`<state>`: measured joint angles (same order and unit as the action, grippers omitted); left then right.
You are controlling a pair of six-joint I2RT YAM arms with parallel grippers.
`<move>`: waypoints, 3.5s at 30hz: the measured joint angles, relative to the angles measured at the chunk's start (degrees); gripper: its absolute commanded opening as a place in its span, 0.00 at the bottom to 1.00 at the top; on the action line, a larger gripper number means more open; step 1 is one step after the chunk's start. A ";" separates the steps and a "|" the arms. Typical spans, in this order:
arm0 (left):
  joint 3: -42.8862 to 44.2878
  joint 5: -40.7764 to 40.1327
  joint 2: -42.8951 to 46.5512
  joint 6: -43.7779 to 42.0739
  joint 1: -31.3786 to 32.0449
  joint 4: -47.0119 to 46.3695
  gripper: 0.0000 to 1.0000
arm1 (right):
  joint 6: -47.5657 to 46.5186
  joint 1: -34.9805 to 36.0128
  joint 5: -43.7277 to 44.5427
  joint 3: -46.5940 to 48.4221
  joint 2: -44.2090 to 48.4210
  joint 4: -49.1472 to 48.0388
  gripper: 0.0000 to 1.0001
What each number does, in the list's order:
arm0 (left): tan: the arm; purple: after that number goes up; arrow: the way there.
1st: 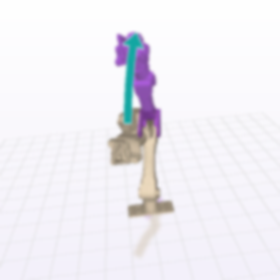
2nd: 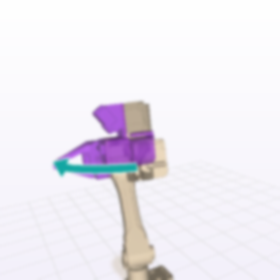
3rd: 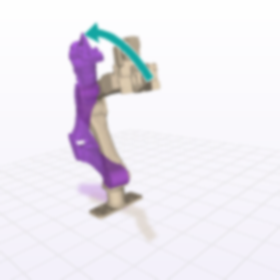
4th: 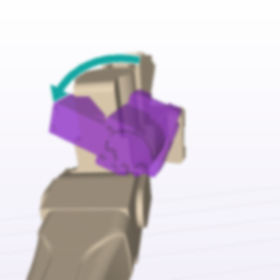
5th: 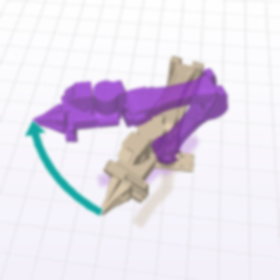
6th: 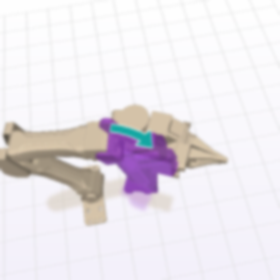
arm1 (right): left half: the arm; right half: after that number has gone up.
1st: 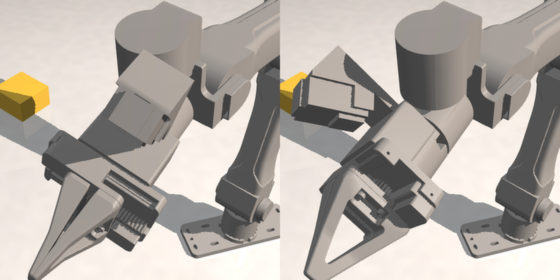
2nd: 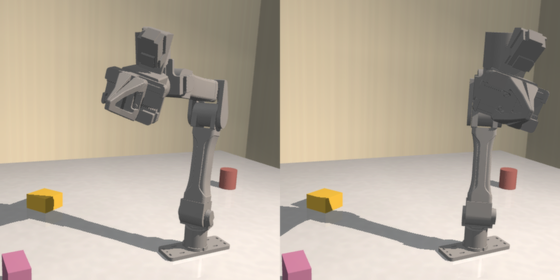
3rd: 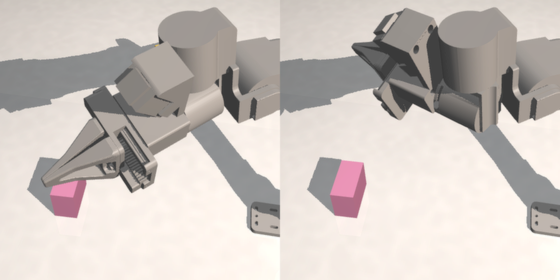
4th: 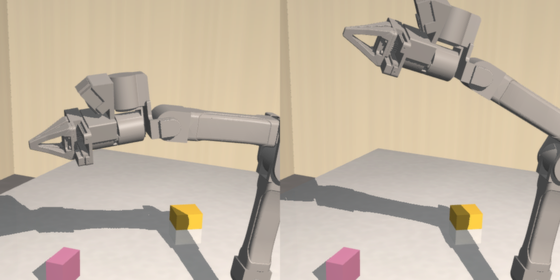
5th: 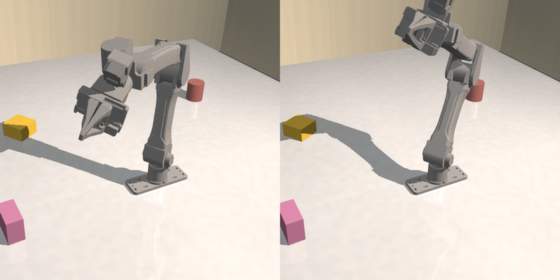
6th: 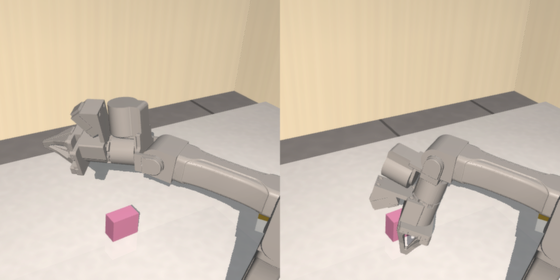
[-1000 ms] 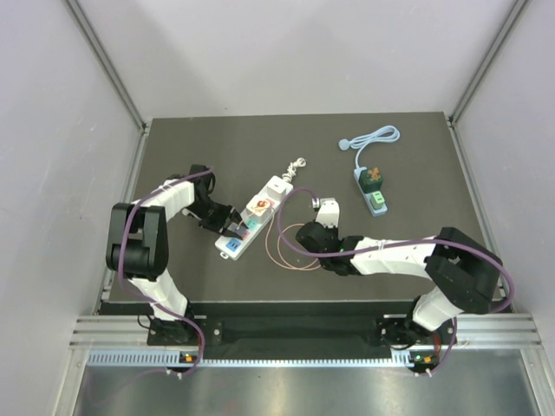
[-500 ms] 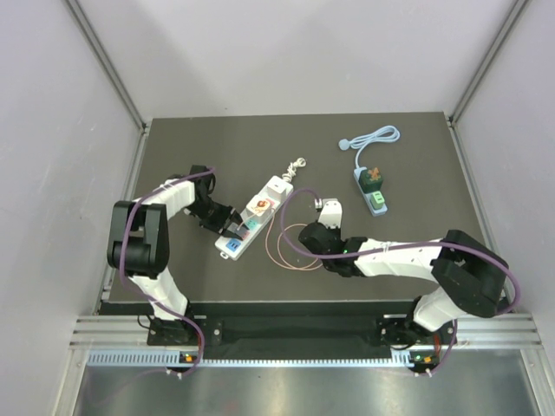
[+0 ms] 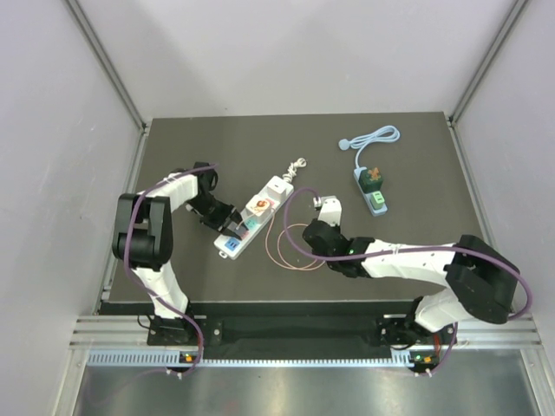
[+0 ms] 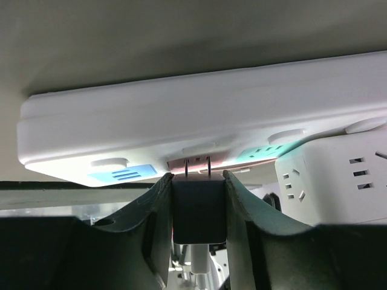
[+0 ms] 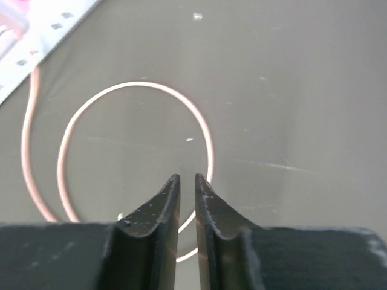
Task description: Insert the plug
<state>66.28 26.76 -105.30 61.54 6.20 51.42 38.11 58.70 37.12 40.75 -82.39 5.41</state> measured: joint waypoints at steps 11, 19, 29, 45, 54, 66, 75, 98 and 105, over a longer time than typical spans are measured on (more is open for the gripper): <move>1.53 -3.19 0.00 -2.38 0.22 0.85 0.00 | -9.68 0.11 -19.43 0.20 3.45 -14.47 0.00; 2.21 -2.12 -0.94 -3.98 -0.22 1.51 0.00 | -14.99 0.96 -33.81 10.71 -10.97 -25.57 0.00; 1.68 -0.24 -1.18 -5.38 -1.09 1.05 0.00 | -19.50 3.34 -35.98 22.43 -23.54 -27.30 0.00; 4.22 -4.11 -1.16 -6.47 -1.51 1.88 0.64 | -20.98 4.31 -24.06 35.17 -33.97 -20.94 0.00; 4.90 -11.69 0.76 -8.09 -1.03 3.50 0.60 | -19.37 4.31 -20.59 32.63 -33.35 -23.15 0.00; 5.01 -21.09 2.67 -11.21 -1.07 3.26 0.62 | -18.36 4.46 -19.34 26.91 -32.87 -19.04 0.00; 6.51 -24.96 2.71 -13.88 -1.14 3.50 0.69 | -18.56 4.66 -19.91 25.99 -32.83 -18.16 0.00; 22.93 -31.10 2.62 -18.40 -1.40 6.51 0.29 | -19.02 5.70 -20.13 20.11 -19.17 -16.48 0.00; 17.18 -33.00 10.36 -23.65 -1.62 2.40 0.00 | -18.14 5.81 -19.71 13.77 -11.28 -15.28 0.00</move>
<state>83.46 -6.24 -94.94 37.89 4.58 53.82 19.97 64.51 17.41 54.52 -93.67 -9.87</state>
